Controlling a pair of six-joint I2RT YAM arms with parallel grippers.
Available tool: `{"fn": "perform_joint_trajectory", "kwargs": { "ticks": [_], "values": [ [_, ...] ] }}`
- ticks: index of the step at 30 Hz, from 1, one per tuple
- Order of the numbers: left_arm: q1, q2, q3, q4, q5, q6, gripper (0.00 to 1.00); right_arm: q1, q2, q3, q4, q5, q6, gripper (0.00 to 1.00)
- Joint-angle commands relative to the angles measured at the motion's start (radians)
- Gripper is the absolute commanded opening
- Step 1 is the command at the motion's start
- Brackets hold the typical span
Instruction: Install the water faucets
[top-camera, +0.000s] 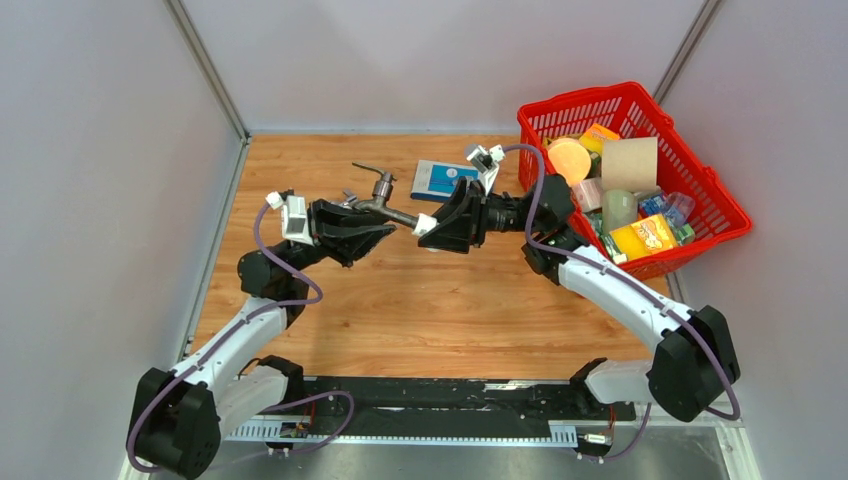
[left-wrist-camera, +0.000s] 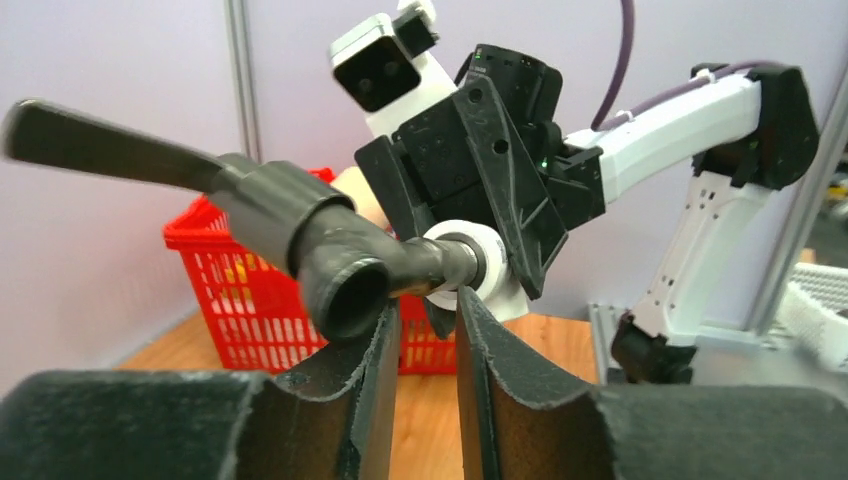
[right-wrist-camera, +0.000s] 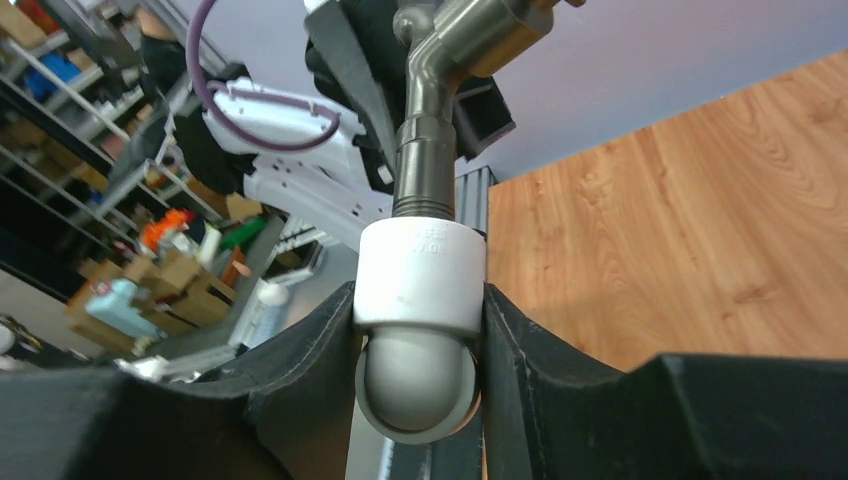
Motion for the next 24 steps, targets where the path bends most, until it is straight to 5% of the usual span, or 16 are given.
{"fn": "perform_joint_trajectory", "kwargs": {
  "ticks": [1,5,8,13,14,16,18,24],
  "values": [
    [-0.022,-0.01,0.023,0.372,0.051,0.165,0.0,0.01,0.012,0.047,-0.089,0.167,0.154,0.0],
    [-0.025,-0.034,-0.05,0.372,-0.142,0.08,0.04,0.01,-0.039,0.023,-0.084,0.226,-0.004,0.0],
    [-0.025,-0.053,-0.081,0.365,-0.219,-0.072,0.27,0.01,-0.062,0.011,-0.083,0.283,-0.128,0.0],
    [-0.024,-0.106,-0.133,0.232,-0.288,-0.281,0.37,0.01,-0.054,0.021,-0.087,0.362,-0.237,0.0],
    [-0.025,-0.125,-0.139,0.19,-0.301,-0.322,0.55,0.01,-0.048,0.026,-0.087,0.364,-0.26,0.0],
    [-0.025,-0.185,-0.144,0.011,-0.345,-0.351,0.56,0.01,-0.036,0.038,-0.107,0.369,-0.305,0.0],
    [-0.025,-0.255,-0.109,-0.364,-0.39,-0.333,0.57,0.01,-0.033,0.038,-0.117,0.361,-0.349,0.0],
    [-0.015,-0.311,0.234,-1.081,-0.505,-0.077,0.64,0.01,-0.037,0.024,-0.187,0.327,-0.492,0.0]
  ]
}}
